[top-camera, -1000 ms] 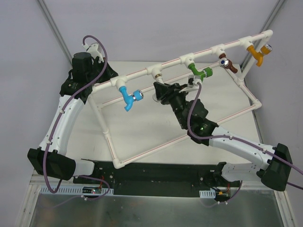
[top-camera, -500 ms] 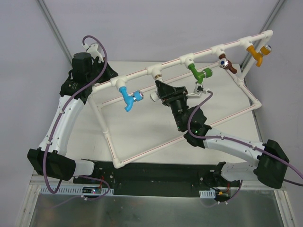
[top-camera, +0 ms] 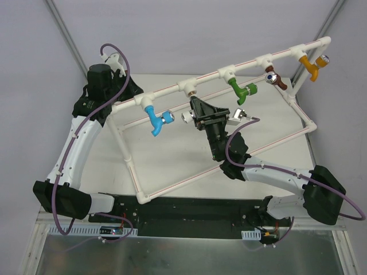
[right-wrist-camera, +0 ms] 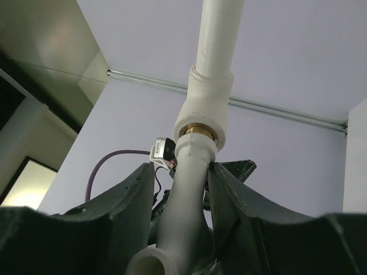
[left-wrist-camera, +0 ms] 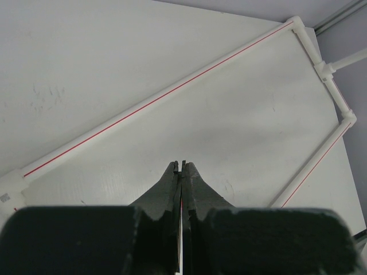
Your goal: Install the water faucets
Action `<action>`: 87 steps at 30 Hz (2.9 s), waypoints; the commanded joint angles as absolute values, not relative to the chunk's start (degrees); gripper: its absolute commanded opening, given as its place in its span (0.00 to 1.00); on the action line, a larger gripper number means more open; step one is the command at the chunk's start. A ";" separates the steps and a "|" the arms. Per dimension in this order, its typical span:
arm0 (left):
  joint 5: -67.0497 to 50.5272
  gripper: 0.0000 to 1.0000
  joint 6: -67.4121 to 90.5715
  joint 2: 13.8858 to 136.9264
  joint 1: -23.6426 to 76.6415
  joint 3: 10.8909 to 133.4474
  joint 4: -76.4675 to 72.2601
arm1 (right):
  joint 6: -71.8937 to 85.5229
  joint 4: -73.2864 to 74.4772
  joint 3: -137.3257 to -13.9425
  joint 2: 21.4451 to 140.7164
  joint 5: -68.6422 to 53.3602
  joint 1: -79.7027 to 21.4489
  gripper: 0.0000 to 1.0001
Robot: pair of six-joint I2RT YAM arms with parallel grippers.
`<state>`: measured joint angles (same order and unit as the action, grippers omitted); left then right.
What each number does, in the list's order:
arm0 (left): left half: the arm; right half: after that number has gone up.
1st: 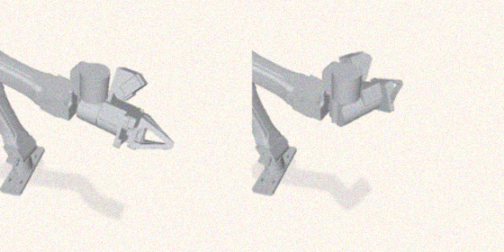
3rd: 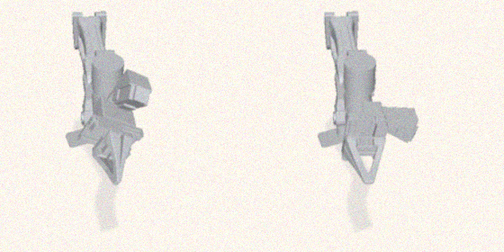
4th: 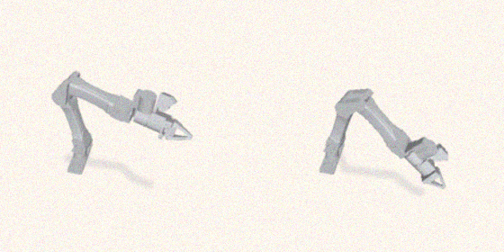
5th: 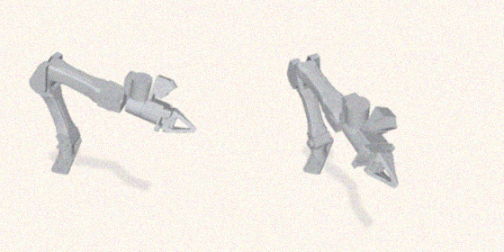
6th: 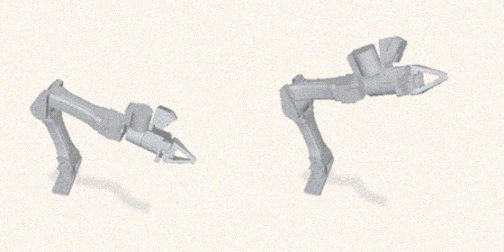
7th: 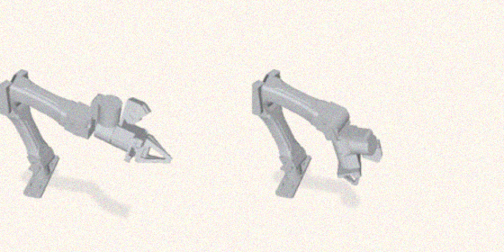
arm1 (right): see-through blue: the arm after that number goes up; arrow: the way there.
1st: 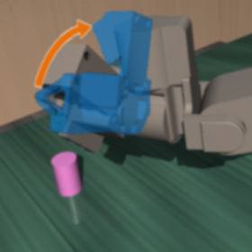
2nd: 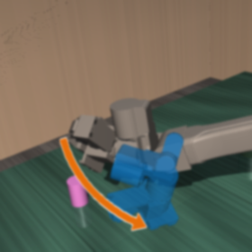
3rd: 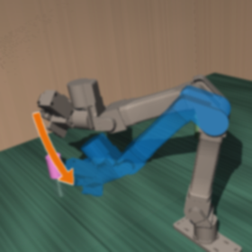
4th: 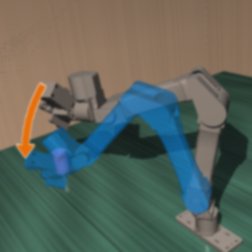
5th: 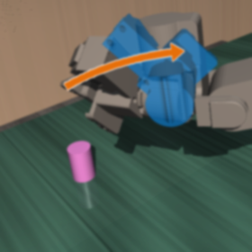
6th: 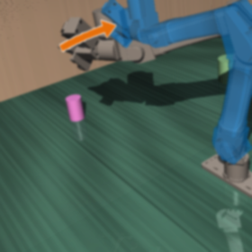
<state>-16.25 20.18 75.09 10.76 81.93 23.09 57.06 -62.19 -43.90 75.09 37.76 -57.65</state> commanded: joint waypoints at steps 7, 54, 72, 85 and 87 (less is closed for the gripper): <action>-28.83 0.00 18.28 76.29 14.15 77.61 32.61 | 73.84 -63.12 -44.30 72.52 32.52 -58.09 0.00; -29.00 0.00 18.37 76.29 13.45 77.52 32.61 | 87.19 -64.78 -41.66 67.77 34.10 -58.89 0.49; -28.92 0.00 18.37 76.46 13.18 77.52 32.61 | 84.55 -49.14 -35.77 55.82 33.93 -60.12 0.68; -29.00 0.00 18.37 76.55 13.18 77.52 32.61 | 80.51 -38.59 -29.71 45.54 33.84 -61.61 0.69; -28.92 0.00 18.37 76.55 13.10 77.52 32.61 | 77.62 -36.40 -29.18 42.81 33.23 -61.70 0.69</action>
